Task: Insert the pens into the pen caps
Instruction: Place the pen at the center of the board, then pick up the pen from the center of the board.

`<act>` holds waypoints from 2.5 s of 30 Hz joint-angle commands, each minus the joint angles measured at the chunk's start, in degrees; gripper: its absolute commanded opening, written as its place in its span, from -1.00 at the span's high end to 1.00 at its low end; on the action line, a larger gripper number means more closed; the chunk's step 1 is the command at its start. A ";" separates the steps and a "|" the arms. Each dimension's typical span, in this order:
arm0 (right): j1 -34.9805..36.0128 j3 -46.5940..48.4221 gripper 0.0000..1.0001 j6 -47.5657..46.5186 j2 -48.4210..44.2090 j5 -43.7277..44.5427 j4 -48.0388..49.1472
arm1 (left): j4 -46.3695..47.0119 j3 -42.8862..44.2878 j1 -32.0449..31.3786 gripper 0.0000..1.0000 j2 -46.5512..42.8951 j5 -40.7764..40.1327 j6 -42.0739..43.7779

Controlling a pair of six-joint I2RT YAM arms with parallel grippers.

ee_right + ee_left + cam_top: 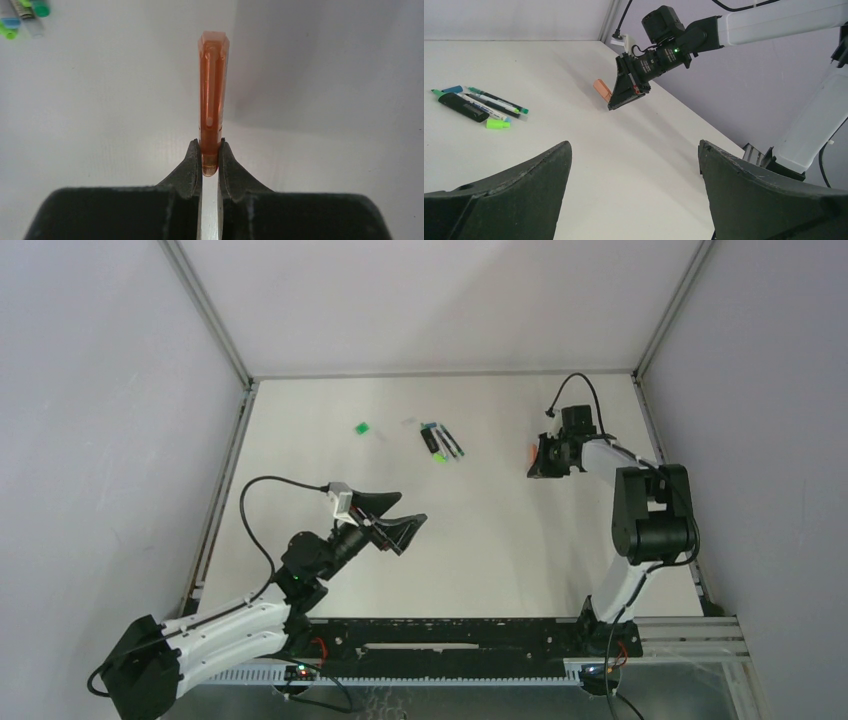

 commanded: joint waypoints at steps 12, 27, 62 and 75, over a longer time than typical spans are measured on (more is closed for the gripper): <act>-0.59 3.62 0.18 0.56 1.93 4.13 -3.54 | 2.43 2.19 0.51 -0.99 -0.36 1.01 -8.98; -1.61 -7.66 -0.99 9.99 -26.28 -48.01 9.78 | 32.80 15.28 -5.57 -0.93 21.41 19.46 -19.43; 23.73 -17.25 -0.99 24.93 -35.88 -42.90 31.63 | 28.19 38.72 -13.36 -1.00 46.22 23.61 -14.05; 22.58 -17.28 -0.99 25.12 -35.32 -42.20 31.29 | 28.40 38.91 -12.04 -1.00 46.30 24.01 -14.86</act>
